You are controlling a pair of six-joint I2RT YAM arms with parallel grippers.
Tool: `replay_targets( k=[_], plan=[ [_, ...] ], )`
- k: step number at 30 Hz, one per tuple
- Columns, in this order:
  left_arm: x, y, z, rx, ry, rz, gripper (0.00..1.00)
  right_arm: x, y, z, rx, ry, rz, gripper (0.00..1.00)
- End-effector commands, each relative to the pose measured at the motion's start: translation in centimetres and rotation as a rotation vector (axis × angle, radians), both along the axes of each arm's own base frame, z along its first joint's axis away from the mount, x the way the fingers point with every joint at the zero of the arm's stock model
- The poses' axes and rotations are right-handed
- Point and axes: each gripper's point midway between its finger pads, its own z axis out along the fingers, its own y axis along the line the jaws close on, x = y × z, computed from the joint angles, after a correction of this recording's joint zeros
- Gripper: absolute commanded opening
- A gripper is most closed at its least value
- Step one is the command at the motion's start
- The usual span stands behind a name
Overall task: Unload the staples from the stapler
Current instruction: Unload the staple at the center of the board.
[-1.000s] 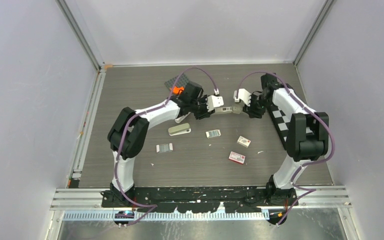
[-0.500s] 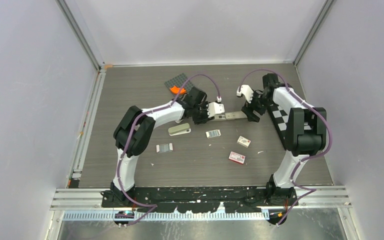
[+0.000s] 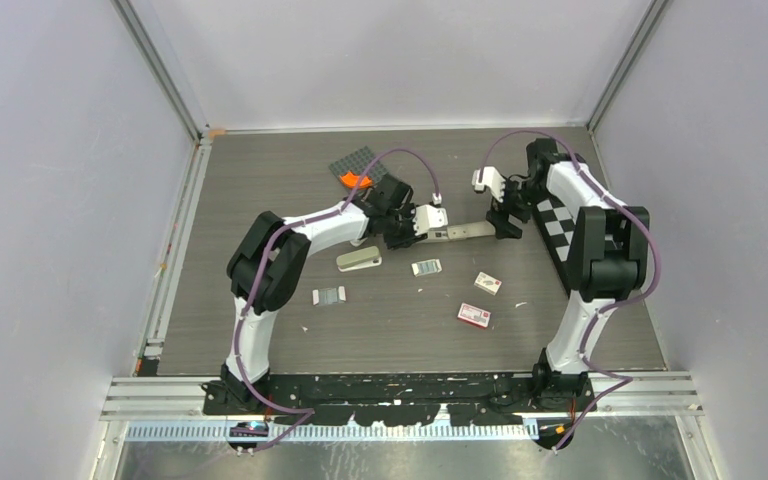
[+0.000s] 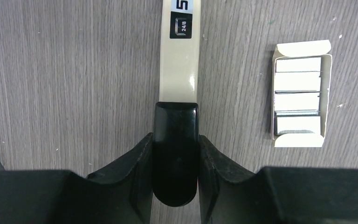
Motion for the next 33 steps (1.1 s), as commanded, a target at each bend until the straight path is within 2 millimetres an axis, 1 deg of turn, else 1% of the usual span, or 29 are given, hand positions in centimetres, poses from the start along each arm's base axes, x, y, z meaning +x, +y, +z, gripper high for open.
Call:
replay_targets(
  k=[1, 4, 6, 7, 8, 9, 12, 13, 16, 17, 18, 20, 22, 24, 26, 27, 29, 31, 33],
  plan=[
    [0.6, -1.8, 3.4, -0.113, -0.051, -0.015, 0.00, 0.5, 1.1, -0.5, 0.009, -0.025, 0.179, 0.86],
    [0.4, -1.8, 3.5, -0.130, -0.049, -0.011, 0.00, 0.8, 1.0, -1.7, -0.006, -0.037, 0.209, 0.85],
    [0.3, -1.7, 3.6, -0.143, -0.045, -0.006, 0.00, 1.2, 0.8, -2.2, -0.021, -0.052, 0.206, 0.79],
    [0.3, -1.7, 3.7, -0.152, -0.043, -0.003, 0.00, 1.2, 0.8, -2.5, -0.022, -0.053, 0.207, 0.75],
    [0.2, -1.7, 3.8, -0.164, -0.039, 0.001, 0.00, 1.0, 1.9, -2.4, -0.019, -0.056, 0.235, 0.70],
    [0.3, -1.6, 4.1, -0.178, -0.040, 0.006, 0.00, 0.9, 2.2, -2.3, -0.014, -0.055, 0.241, 0.63],
    [0.3, -1.3, 5.0, -0.230, -0.035, 0.024, 0.00, 0.2, 2.4, -1.1, -0.002, -0.043, 0.249, 0.40],
    [0.3, -1.2, 5.4, -0.251, -0.032, 0.031, 0.00, -0.1, 2.4, -0.6, -0.004, -0.041, 0.252, 0.35],
    [0.5, -1.2, 7.6, -0.339, -0.032, 0.048, 0.00, -0.8, 2.3, 1.2, -0.011, -0.059, 0.268, 0.23],
    [0.4, -1.2, 8.2, -0.362, -0.030, 0.047, 0.00, -0.8, 2.3, 1.9, -0.011, -0.072, 0.269, 0.17],
    [0.3, -1.0, 8.8, -0.376, -0.028, 0.051, 0.00, -0.9, 2.3, 2.8, -0.009, -0.087, 0.266, 0.03],
    [0.4, -1.2, 10.3, -0.409, -0.056, 0.045, 0.00, -0.7, 2.3, 4.8, 0.006, -0.131, 0.255, 0.01],
    [0.4, -1.2, 11.1, -0.419, -0.063, 0.045, 0.00, -0.5, 2.2, 6.1, 0.010, -0.149, 0.240, 0.01],
    [0.5, -1.1, 11.5, -0.422, -0.074, 0.048, 0.00, -0.5, 2.2, 7.0, 0.013, -0.158, 0.229, 0.01],
    [0.5, -1.0, 11.4, -0.418, -0.075, 0.050, 0.00, -0.5, 2.1, 7.1, 0.014, -0.157, 0.223, 0.01],
    [0.5, -1.0, 11.1, -0.415, -0.072, 0.051, 0.00, -0.6, 2.1, 6.9, 0.011, -0.149, 0.221, 0.01],
    [0.7, -1.0, 10.3, -0.402, -0.061, 0.058, 0.00, -0.6, 1.9, 5.6, 0.005, -0.128, 0.214, 0.01],
    [0.9, -1.0, 8.7, -0.378, -0.035, 0.069, 0.00, -0.4, 1.7, 3.3, -0.009, -0.101, 0.190, 0.01],
    [1.1, -1.0, 6.8, -0.349, -0.010, 0.079, 0.00, -0.3, 1.6, 0.5, -0.039, -0.061, 0.161, 0.03]
  ],
)
